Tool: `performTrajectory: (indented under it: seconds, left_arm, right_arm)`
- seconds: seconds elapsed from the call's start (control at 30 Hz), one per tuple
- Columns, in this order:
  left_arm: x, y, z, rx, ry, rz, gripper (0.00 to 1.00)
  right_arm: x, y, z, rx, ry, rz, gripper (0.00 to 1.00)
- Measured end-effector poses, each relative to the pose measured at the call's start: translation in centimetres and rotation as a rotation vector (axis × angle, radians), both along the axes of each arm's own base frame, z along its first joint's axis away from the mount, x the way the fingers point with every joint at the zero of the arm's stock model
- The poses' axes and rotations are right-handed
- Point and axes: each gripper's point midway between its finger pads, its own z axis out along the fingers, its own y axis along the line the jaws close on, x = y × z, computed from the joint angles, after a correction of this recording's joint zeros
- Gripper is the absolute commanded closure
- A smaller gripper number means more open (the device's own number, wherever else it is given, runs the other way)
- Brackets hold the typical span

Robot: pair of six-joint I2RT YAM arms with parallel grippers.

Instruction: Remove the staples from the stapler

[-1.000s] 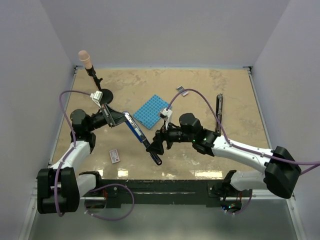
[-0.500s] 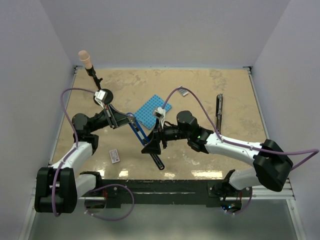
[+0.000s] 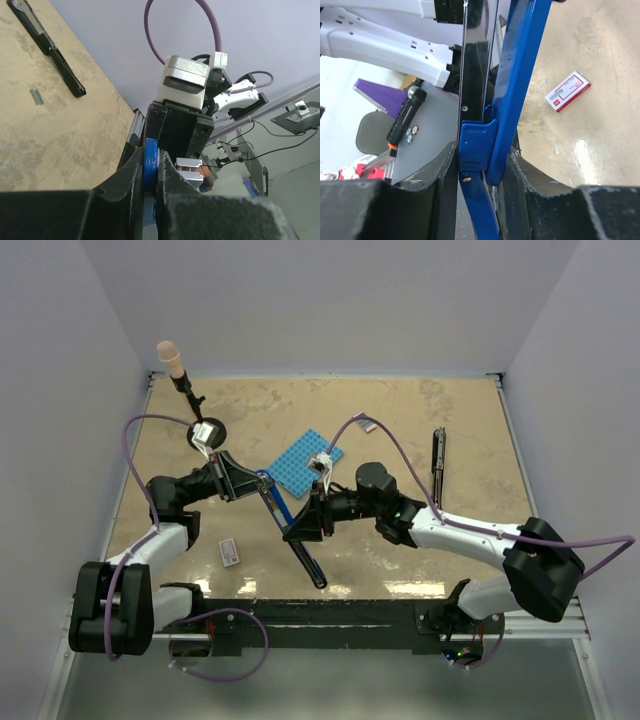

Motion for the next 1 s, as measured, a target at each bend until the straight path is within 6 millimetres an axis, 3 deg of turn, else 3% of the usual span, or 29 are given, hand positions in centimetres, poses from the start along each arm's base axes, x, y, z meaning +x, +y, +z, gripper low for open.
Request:
performTrajectory:
  seconds: [0.03,0.17,0.4,0.43,0.5,0.8,1.0]
  left_arm:
    - [0.0,0.0,-0.1,0.001,0.003,-0.002,0.86]
    - [0.2,-0.1,-0.4,0.001,0.022,-0.005,0.71]
    - [0.8,-0.1,-0.6,-0.001,0.019,0.015,0.61]
    - [0.8,0.0,-0.6,0.000,0.014,0.020,0.53]
    - [0.9,0.0,-0.7,0.004,0.000,0.026,0.49]
    - [1.0,-0.3,-2.0,0.070,-0.013,0.003,0.45]
    - [1.2,-0.4,-2.3,0.110,-0.029,-0.009,0.46]
  right_arm:
    - [0.0,0.0,0.0,0.002,0.001,-0.002,1.00]
    - [0.3,-0.2,-0.2,-0.001,0.001,-0.022,1.00]
    - [1.2,-1.0,0.3,0.001,-0.009,-0.054,1.00]
    - [1.4,-1.1,0.3,0.000,-0.009,-0.057,1.00]
    - [1.7,-1.6,0.1,-0.001,-0.010,-0.062,1.00]
    - [2.5,-4.4,-0.5,0.002,-0.055,-0.115,1.00]
    - [2.6,-4.6,-0.9,-0.004,-0.064,-0.119,1.00]
